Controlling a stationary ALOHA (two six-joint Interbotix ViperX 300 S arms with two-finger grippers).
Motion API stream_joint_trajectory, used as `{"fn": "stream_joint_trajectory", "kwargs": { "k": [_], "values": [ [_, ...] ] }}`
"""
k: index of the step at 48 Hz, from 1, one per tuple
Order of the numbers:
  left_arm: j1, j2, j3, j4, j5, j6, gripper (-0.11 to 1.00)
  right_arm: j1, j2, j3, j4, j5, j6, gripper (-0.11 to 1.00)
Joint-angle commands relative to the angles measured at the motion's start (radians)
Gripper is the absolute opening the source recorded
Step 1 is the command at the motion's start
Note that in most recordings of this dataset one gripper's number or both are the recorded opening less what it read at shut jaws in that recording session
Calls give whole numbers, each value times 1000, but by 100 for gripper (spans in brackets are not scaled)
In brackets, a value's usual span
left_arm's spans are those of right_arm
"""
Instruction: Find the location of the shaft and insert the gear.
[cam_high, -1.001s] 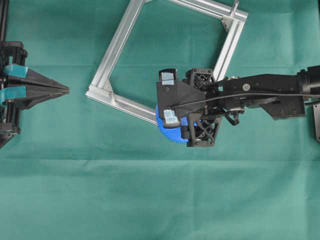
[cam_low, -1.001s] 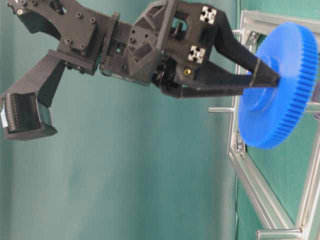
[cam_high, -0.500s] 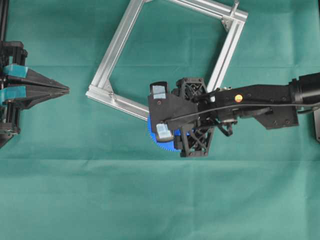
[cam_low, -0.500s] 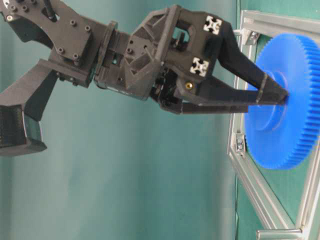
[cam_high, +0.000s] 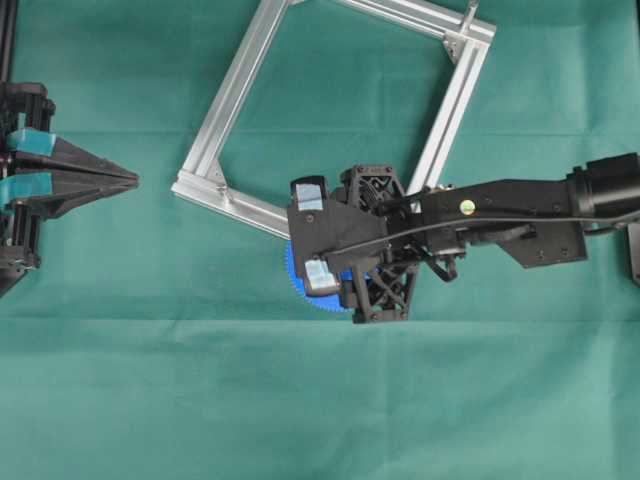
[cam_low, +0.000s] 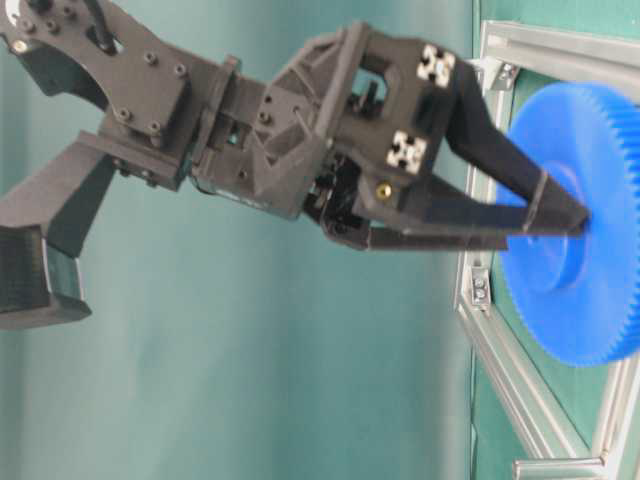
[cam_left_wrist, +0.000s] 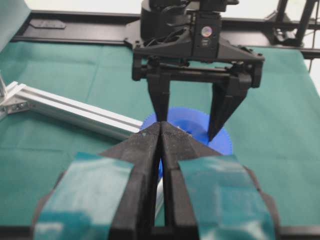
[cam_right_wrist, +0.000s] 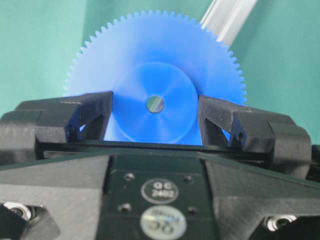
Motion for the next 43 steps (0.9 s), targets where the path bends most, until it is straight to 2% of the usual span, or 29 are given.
{"fn": "stream_joint_trajectory", "kwargs": {
  "k": [1, 14, 43],
  "values": [
    [3, 9, -20, -2, -5, 2, 4, -17, -14, -20, -8, -15, -3, 71],
    [3, 9, -20, -2, -2, 2, 4, -55, -14, -14, -52, -25, 2, 71],
    [3, 9, -20, -2, 5, -3, 4, -89, -63, 66, -55, -26, 14, 71]
  ]
}}
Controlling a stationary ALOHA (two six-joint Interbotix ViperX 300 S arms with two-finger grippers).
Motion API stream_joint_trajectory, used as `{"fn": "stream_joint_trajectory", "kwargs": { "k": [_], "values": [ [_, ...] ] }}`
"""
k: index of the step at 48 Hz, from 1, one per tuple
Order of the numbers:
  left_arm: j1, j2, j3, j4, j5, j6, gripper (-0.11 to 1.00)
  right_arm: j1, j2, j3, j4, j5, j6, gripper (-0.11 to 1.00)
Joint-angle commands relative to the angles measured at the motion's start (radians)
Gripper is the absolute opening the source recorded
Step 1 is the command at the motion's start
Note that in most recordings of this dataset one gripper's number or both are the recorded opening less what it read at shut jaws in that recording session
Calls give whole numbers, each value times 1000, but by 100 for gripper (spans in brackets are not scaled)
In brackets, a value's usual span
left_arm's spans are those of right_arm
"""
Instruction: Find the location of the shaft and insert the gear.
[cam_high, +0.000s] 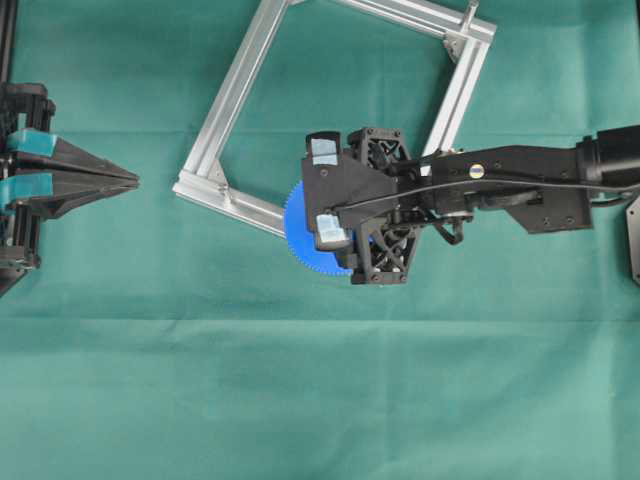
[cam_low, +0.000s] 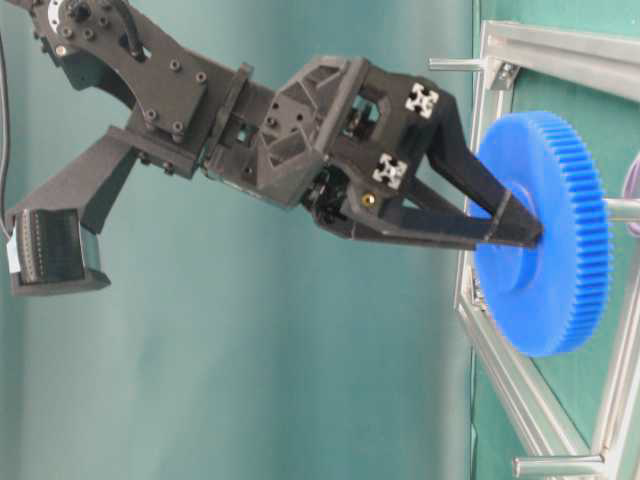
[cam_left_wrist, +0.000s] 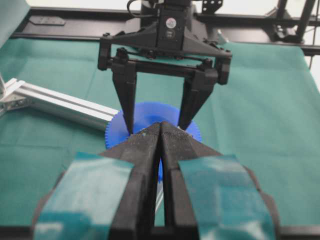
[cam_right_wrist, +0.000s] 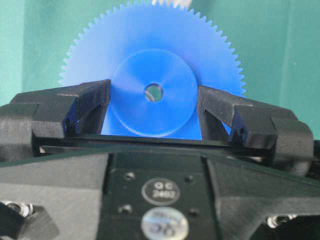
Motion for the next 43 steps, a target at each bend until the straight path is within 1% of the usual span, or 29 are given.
{"fn": "stream_joint_trajectory", "kwargs": {
  "k": [1, 14, 28, 43],
  "values": [
    [3, 9, -20, -3, -6, -2, 4, -14, -26, 9, -6, 2, 5, 71],
    [3, 9, -20, -3, 3, 0, 4, -5, -43, 38, -2, -20, 26, 71],
    [3, 9, -20, -3, 8, 0, 4, 40, -44, 41, 11, -41, 31, 71],
    [2, 8, -20, -3, 17, 0, 4, 74, -44, 48, 12, -49, 74, 71]
  ]
}}
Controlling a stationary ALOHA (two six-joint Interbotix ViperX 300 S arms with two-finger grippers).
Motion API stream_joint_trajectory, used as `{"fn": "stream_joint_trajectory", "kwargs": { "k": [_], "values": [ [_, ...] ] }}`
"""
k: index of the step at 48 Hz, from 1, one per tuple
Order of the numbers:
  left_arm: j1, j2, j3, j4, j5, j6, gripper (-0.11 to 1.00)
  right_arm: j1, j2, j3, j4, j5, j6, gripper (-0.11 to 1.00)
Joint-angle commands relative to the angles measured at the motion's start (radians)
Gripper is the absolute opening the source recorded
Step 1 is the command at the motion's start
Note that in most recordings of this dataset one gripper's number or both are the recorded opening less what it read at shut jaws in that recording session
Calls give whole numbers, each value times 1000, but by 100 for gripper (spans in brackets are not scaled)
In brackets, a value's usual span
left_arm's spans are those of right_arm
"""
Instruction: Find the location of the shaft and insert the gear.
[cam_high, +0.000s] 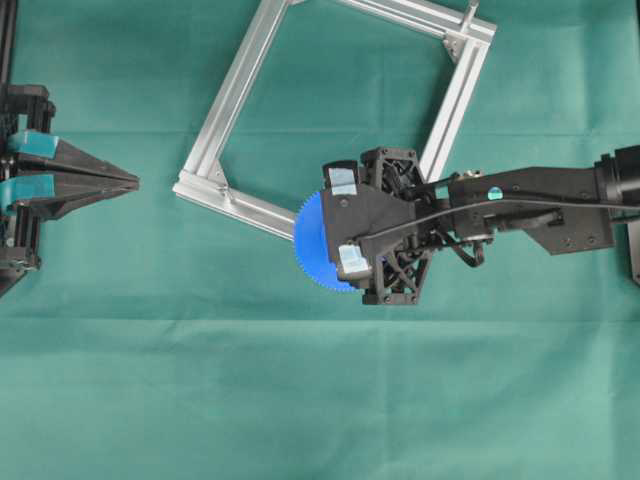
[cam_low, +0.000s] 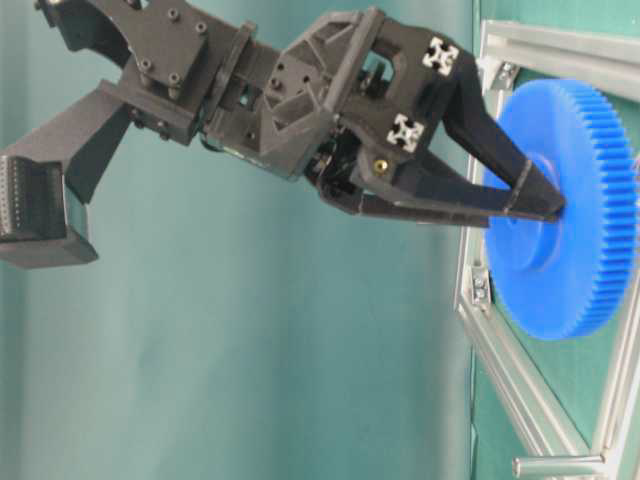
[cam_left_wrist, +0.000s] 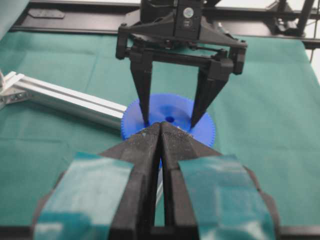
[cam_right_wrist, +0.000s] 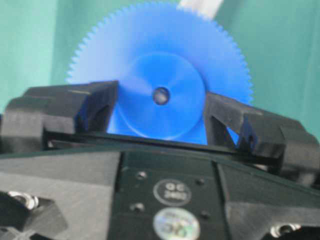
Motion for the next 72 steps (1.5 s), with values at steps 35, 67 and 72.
{"fn": "stream_joint_trajectory", "kwargs": {
  "k": [35, 67, 72],
  "values": [
    [3, 6, -20, -2, -2, -2, 4, 43, -15, -3, -18, -23, 9, 71],
    [2, 5, -20, -2, 11, -3, 4, -48, -52, 63, -60, -83, 9, 71],
    [3, 5, -20, -3, 11, -3, 4, -54, -57, 71, -60, -95, 9, 71]
  ]
}}
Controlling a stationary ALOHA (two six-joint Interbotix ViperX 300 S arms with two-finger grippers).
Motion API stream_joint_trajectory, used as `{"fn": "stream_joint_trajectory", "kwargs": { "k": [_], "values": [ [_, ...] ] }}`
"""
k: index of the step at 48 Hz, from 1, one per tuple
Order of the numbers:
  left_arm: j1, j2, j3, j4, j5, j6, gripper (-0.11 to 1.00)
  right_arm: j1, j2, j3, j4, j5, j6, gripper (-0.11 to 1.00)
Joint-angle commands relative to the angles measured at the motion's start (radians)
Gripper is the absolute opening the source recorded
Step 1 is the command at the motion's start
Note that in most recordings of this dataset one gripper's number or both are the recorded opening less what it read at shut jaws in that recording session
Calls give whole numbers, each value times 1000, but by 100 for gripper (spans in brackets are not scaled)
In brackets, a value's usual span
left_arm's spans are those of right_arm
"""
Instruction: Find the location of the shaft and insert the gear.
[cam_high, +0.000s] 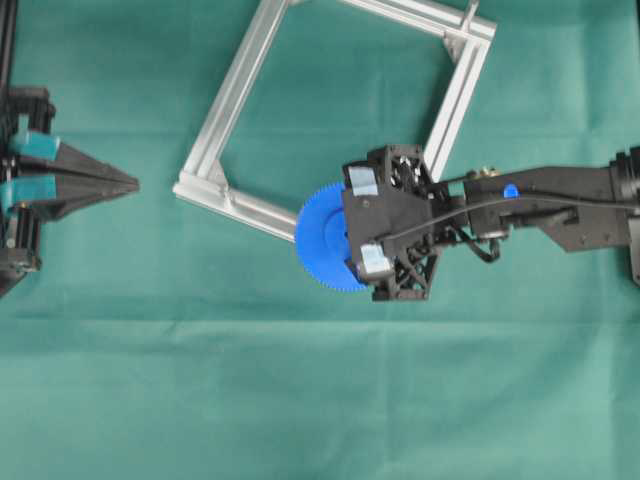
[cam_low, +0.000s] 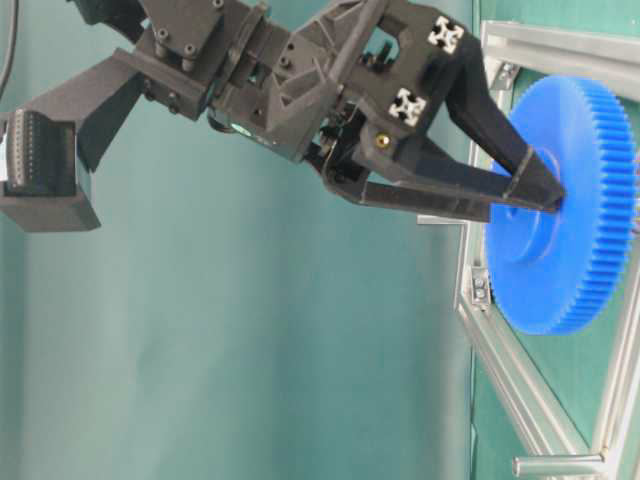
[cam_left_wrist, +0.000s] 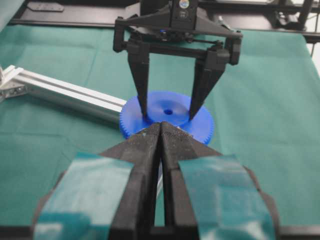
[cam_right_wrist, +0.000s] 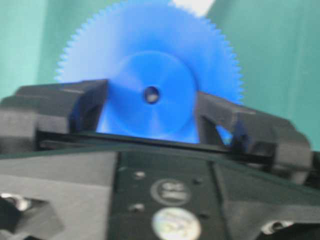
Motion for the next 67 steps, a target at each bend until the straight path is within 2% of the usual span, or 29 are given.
{"fn": "stream_joint_trajectory", "kwargs": {
  "k": [1, 26, 51, 67],
  "values": [
    [0, 3, -20, -3, -5, -2, 4, -32, -23, 0, -5, -5, -3, 71],
    [2, 3, -20, -2, -5, -2, 4, -32, -17, -12, -2, -28, -2, 71],
    [2, 9, -20, -3, -5, -2, 4, -32, 8, -54, 5, 0, -6, 71],
    [2, 8, -20, -2, -2, -2, 4, -44, 0, -40, 5, -15, -3, 71]
  ]
}}
